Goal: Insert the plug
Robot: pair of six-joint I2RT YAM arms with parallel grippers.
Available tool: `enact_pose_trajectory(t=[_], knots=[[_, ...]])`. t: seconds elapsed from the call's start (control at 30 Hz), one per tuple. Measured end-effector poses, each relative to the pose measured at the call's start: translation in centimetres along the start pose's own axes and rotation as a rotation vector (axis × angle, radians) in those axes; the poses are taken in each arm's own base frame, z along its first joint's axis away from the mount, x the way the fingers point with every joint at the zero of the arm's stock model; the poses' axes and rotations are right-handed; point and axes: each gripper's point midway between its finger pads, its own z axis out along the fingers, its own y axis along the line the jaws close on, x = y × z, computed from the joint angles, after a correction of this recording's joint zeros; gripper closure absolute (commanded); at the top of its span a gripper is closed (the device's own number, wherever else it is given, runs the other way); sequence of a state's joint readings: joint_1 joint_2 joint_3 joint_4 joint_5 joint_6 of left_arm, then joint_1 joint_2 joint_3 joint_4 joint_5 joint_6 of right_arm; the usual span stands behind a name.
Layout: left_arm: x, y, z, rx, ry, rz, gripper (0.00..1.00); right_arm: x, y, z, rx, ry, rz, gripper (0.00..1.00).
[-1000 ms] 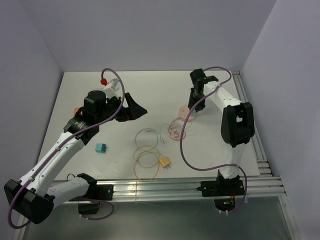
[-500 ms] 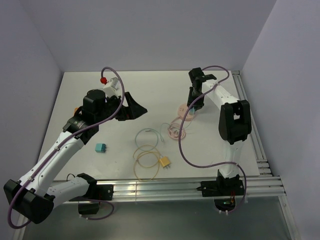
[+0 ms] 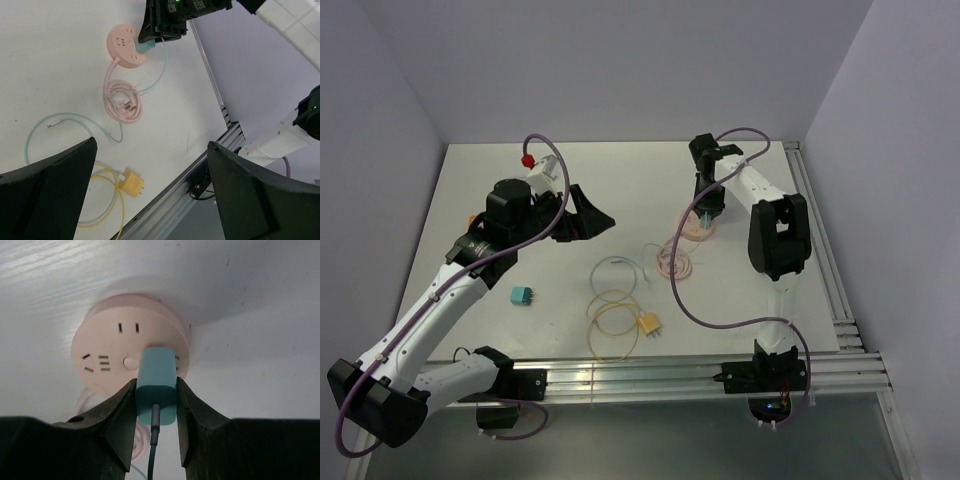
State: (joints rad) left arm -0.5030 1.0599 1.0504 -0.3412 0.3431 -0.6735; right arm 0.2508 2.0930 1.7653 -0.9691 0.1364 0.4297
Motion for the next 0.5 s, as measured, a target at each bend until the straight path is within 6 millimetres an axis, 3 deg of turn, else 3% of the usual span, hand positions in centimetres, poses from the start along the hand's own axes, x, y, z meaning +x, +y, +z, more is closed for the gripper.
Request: enact_pose_trajectory(t=[0.2,0.5], knots=[[0.0,0.0,0.0,0.0,-0.001,0.001,0.03,0.3,0.1,1.1,0.071,-0.044,-0.026,1.0],[0.0,-0.1,-0.1,0.003,-0.002,0.006,0.03,1.2,0.3,0.9,0.0,-0.112,0.017,1.0]])
